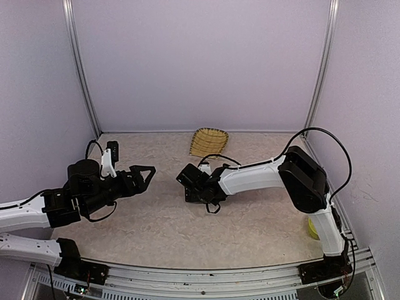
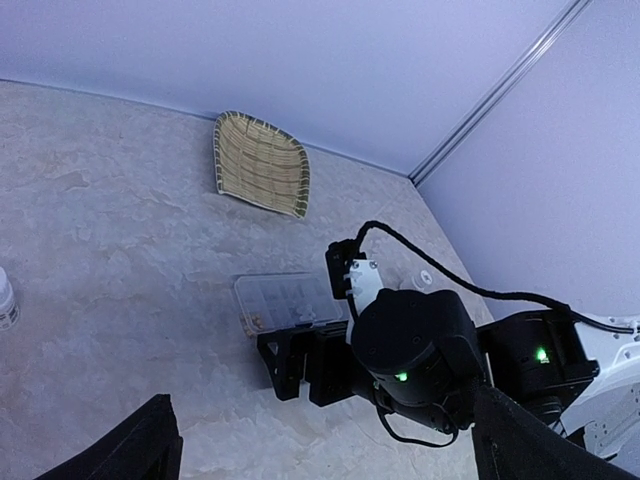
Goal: Sort the pills into containers
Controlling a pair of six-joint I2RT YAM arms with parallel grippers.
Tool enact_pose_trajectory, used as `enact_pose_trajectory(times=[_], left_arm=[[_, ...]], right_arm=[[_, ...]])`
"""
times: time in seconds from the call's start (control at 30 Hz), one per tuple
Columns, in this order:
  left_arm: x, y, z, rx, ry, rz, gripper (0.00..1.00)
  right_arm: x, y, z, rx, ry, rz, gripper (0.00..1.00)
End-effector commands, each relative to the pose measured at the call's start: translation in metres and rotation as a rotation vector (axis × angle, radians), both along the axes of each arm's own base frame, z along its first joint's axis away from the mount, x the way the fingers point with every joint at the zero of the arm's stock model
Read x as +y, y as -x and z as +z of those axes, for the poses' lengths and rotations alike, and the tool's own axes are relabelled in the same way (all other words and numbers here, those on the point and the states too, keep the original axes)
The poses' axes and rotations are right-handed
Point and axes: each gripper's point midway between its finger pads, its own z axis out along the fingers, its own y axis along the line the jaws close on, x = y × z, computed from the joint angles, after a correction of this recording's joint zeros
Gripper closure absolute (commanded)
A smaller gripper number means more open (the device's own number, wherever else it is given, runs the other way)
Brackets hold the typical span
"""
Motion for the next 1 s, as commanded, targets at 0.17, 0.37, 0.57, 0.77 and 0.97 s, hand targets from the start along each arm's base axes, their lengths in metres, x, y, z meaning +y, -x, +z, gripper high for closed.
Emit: enact_pose_trajectory(times=[0.17,0.37,0.57,0.77,0.97], left_arm=[[0.013,-0.003,0.001,-0.027,-0.031,0.055,0.01],[0.021,-0.010,0.004,-0.042,-0.092,0.094,0.01],[0.030,-0.021,0.014,-0.068,-0.157,0.128,0.01],[0.063,-0.042,0.023,-0.089,-0.311,0.234,0.01],[0.098,-0.061,0.023,-0.073,-0.279,0.318,0.01]], right_arm=[[-0.009,0.023,0.013,0.027,-0.033,0.057,0.00],[-0.042,0.056,0.095,-0.091,-0.143,0.167,0.00],[-0.095,0.078,0.155,-0.227,-0.141,0.333,0.00],[-0.189,0.080,0.190,-0.394,-0.072,0.244,0.00],[-0.265,0.073,0.205,-0.496,-0.103,0.113,0.00]])
